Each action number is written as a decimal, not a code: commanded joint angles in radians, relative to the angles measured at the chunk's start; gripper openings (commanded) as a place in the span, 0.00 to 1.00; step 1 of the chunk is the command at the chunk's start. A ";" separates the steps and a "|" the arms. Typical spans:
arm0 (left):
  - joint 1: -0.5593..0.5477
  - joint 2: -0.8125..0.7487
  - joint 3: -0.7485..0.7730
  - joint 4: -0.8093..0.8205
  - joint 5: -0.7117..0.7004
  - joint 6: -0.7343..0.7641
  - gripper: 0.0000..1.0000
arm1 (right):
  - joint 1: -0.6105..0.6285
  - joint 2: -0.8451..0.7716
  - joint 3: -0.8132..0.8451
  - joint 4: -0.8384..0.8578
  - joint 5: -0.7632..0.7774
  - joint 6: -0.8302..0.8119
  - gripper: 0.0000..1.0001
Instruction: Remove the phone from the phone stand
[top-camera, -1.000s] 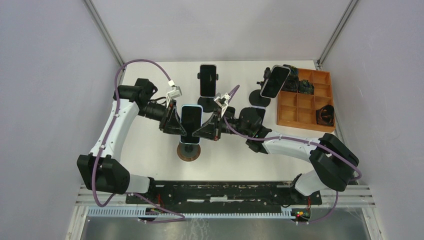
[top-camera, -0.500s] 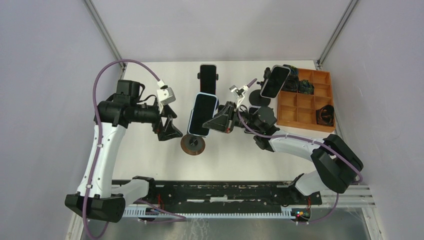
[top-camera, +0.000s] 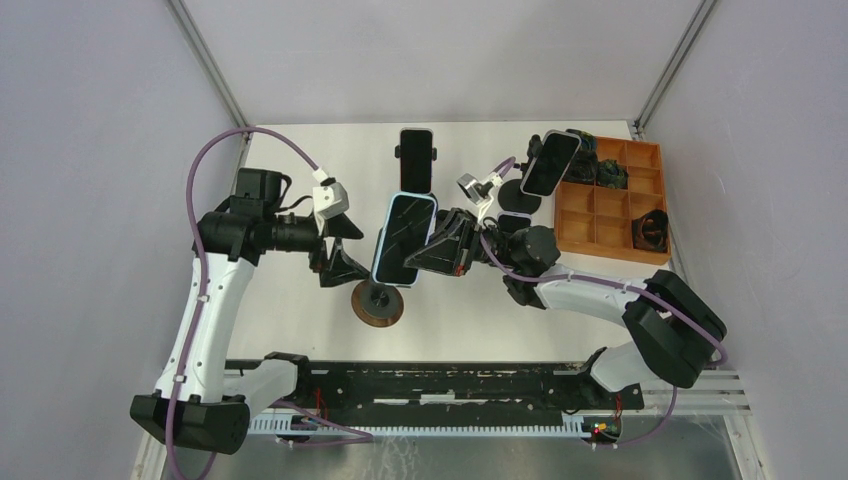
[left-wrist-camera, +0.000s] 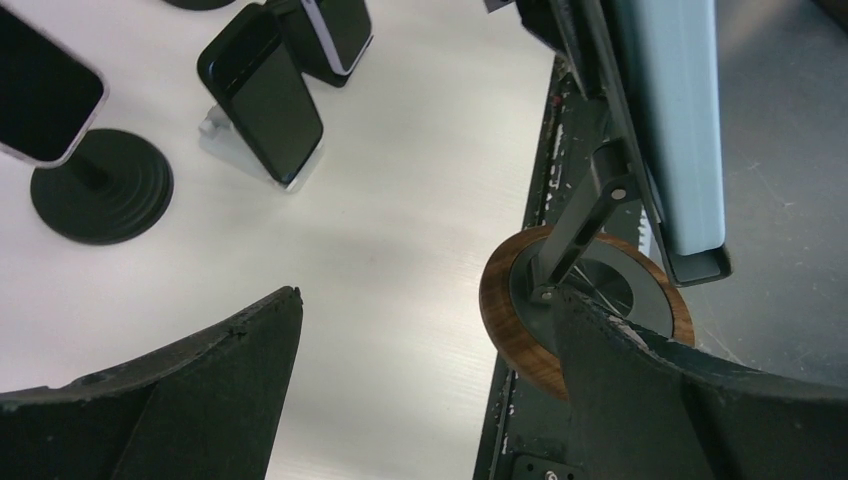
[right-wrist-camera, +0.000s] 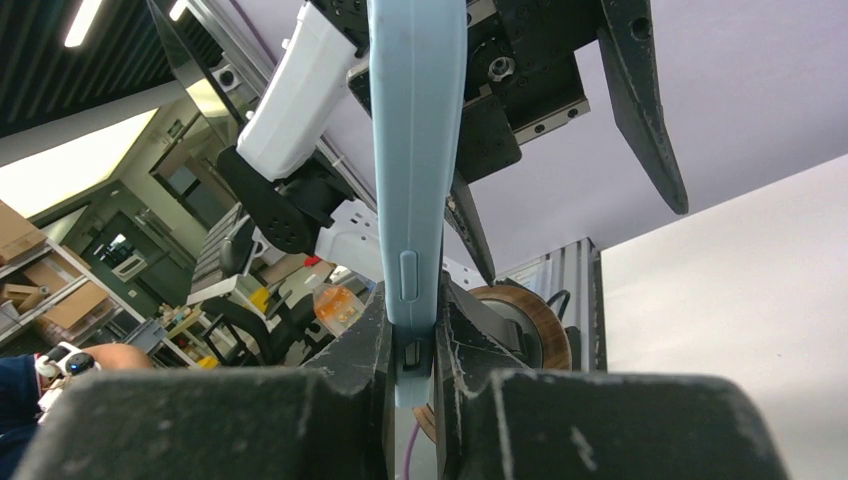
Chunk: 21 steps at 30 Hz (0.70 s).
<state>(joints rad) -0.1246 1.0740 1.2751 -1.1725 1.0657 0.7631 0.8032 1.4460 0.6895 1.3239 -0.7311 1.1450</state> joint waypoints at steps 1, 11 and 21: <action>0.001 -0.020 -0.014 -0.062 0.154 0.133 0.98 | 0.023 0.002 0.062 0.182 0.070 0.044 0.00; 0.002 -0.020 -0.016 -0.186 0.197 0.296 0.95 | 0.061 0.061 0.127 0.228 0.116 0.084 0.00; 0.002 -0.092 -0.067 0.056 0.151 0.101 0.70 | 0.092 0.101 0.173 0.254 0.158 0.098 0.00</action>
<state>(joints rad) -0.1246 1.0309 1.2171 -1.2388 1.2118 0.9443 0.8825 1.5547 0.7918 1.4055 -0.6380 1.2133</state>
